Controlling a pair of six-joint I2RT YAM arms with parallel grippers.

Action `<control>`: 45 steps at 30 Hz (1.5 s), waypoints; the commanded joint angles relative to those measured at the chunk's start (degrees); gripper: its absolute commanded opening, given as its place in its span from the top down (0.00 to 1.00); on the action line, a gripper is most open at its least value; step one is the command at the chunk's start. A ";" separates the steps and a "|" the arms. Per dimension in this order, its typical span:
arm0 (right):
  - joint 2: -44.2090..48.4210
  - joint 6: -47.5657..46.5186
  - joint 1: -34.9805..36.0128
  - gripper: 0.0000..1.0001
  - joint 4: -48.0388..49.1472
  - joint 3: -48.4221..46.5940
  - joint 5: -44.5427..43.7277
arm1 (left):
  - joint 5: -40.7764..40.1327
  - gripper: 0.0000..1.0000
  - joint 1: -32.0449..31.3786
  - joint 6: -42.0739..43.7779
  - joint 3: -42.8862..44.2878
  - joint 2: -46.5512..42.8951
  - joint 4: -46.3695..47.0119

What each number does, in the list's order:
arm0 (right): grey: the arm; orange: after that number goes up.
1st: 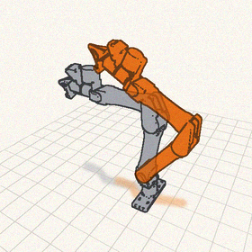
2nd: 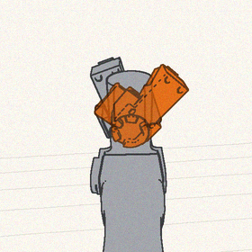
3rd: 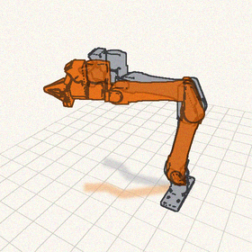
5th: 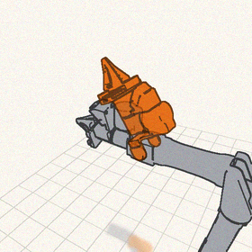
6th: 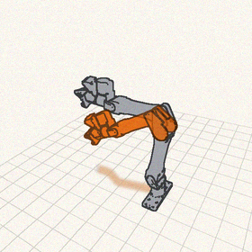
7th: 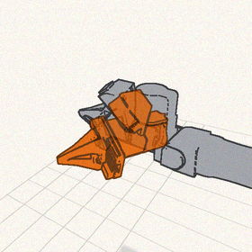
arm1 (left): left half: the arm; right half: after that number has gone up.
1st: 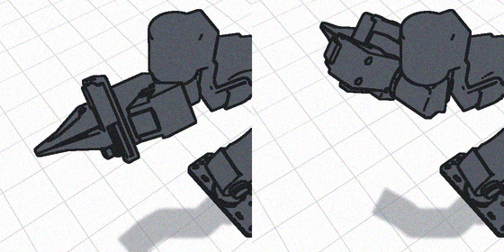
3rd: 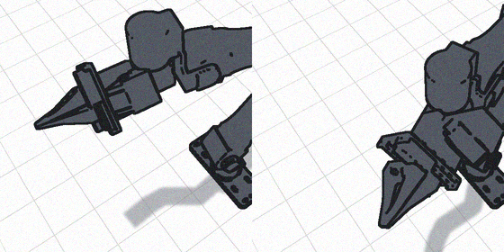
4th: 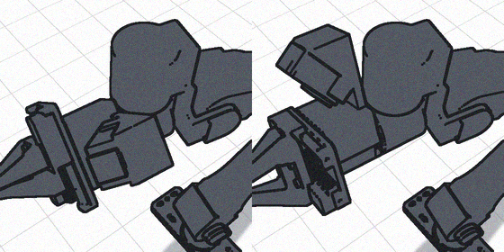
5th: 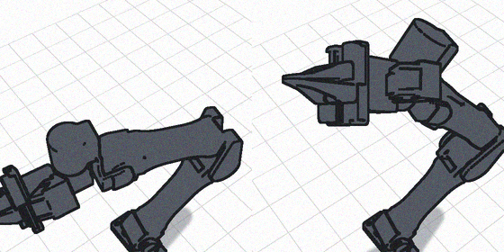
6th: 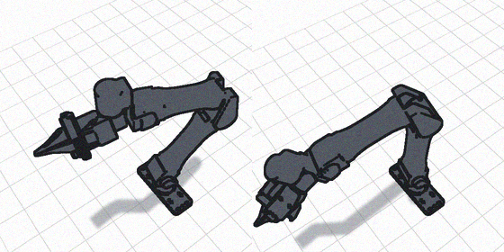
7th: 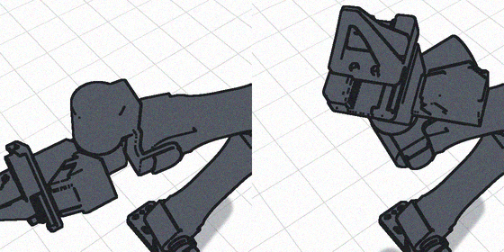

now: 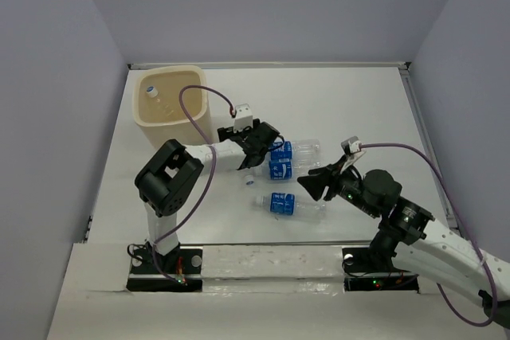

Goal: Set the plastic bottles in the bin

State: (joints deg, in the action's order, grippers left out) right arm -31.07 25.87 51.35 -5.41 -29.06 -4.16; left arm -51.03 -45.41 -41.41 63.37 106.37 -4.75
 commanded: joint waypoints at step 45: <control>-34.92 -10.84 3.23 0.06 -19.55 -17.52 5.75 | -10.32 0.45 -4.46 29.79 10.18 -41.41 10.28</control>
State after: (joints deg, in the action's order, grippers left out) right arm -63.66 19.05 53.04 -23.07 -43.40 3.03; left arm -55.46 -54.57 -21.89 68.49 66.17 1.23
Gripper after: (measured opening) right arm 0.931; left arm 0.657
